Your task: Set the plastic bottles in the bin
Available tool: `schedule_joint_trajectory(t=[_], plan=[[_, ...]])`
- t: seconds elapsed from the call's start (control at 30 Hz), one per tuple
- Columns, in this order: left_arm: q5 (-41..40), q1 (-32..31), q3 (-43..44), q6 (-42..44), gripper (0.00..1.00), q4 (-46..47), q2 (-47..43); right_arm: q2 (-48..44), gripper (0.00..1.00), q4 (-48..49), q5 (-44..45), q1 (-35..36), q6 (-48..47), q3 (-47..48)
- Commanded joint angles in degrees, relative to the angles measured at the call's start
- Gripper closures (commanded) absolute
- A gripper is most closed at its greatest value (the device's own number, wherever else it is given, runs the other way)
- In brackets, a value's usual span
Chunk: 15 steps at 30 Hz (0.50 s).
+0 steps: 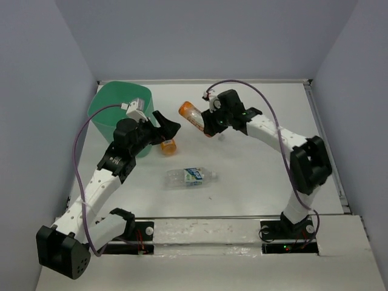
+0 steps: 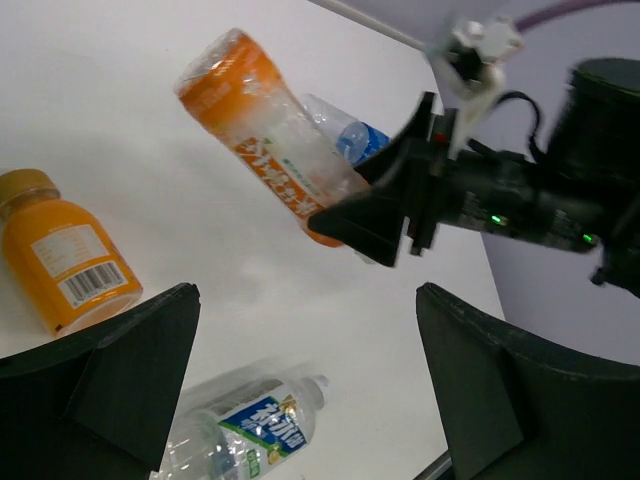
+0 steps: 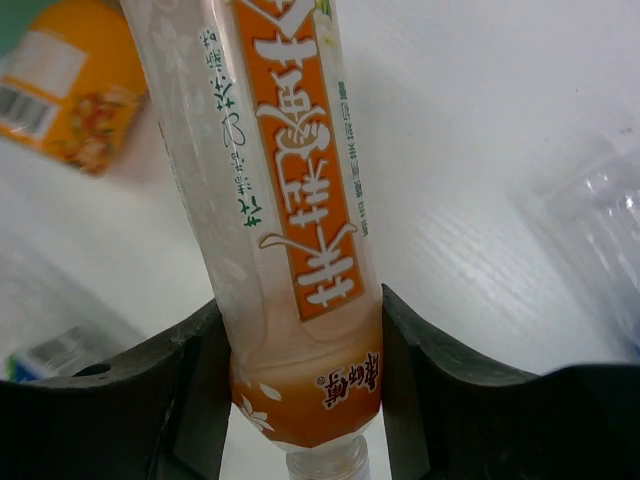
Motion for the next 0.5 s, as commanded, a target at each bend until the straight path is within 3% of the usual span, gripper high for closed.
schedule_joint_trajectory(t=[0.0, 0.2, 0.47], plan=[[0.8, -2.1, 2.4, -5.7, 0.01, 10.2, 3.0, -16.7, 0.56, 12.6, -7.1, 1.3, 8.3, -11.8], [-6.6, -10.9, 6.5, -5.8, 0.01, 13.9, 9.6, -31.7, 0.61, 21.0, -10.4, 5.0, 17.7, -27.2], [-9.5, -14.3, 8.3, -7.2, 0.01, 19.6, 15.1, -41.1, 0.61, 27.6, -11.5, 10.0, 23.4, -36.0]])
